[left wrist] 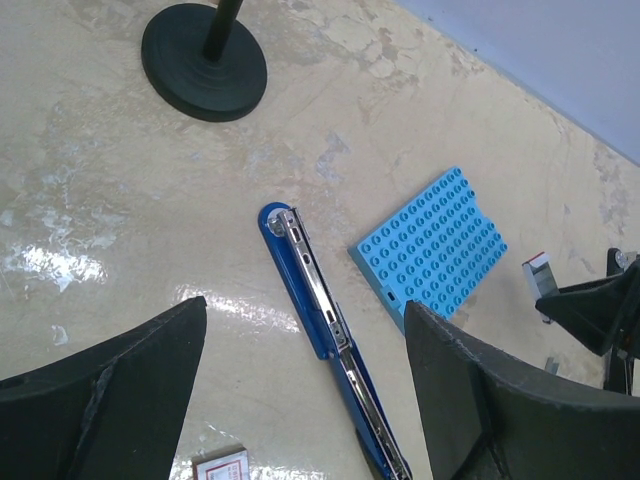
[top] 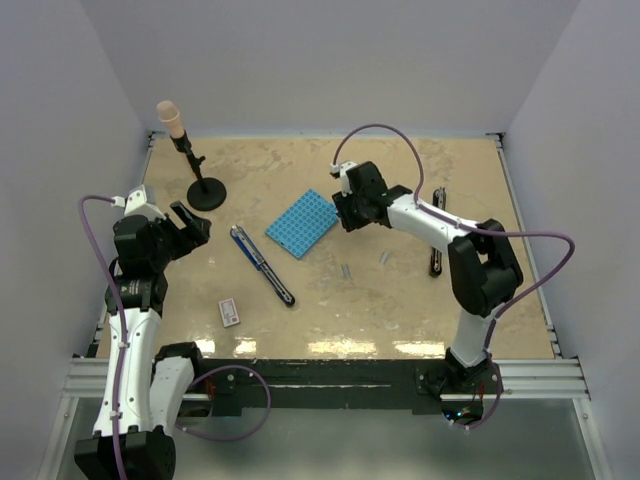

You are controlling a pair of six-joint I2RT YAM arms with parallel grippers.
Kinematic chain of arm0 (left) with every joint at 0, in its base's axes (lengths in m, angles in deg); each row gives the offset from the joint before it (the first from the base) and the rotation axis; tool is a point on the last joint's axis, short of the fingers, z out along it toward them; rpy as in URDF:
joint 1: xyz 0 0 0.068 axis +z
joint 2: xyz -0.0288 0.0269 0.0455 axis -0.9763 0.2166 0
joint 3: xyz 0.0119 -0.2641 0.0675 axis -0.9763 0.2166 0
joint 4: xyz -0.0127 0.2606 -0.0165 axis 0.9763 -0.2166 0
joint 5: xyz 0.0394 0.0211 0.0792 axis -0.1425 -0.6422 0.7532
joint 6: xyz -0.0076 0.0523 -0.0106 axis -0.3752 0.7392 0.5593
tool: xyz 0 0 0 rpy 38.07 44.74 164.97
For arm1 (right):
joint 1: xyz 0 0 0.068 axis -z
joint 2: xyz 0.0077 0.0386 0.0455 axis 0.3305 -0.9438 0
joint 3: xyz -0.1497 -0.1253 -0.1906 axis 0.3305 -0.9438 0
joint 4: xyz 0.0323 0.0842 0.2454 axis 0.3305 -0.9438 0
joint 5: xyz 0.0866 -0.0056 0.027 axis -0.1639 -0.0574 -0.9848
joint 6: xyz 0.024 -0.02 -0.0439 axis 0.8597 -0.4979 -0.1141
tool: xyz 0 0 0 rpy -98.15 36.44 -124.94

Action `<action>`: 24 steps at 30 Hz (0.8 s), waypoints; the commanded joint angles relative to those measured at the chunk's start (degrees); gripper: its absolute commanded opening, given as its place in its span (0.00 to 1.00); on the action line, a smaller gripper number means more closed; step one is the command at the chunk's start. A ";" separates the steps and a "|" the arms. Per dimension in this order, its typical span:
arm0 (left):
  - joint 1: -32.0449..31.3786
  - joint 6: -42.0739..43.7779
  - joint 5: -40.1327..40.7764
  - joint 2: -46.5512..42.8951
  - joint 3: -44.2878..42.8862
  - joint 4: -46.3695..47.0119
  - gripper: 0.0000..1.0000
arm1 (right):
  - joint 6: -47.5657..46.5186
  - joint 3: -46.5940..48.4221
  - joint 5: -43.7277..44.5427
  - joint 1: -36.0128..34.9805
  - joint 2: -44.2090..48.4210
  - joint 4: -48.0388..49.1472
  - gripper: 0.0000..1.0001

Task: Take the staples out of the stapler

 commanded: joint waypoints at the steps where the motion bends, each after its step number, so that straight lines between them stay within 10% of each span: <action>1: 0.45 1.00 -1.01 -0.40 0.06 2.24 0.85 | 2.02 -4.35 -1.92 -4.07 6.05 3.30 0.42; 24: 0.45 0.91 -1.10 0.30 0.23 2.06 0.84 | 0.70 -16.50 -0.18 -22.01 3.43 8.76 0.44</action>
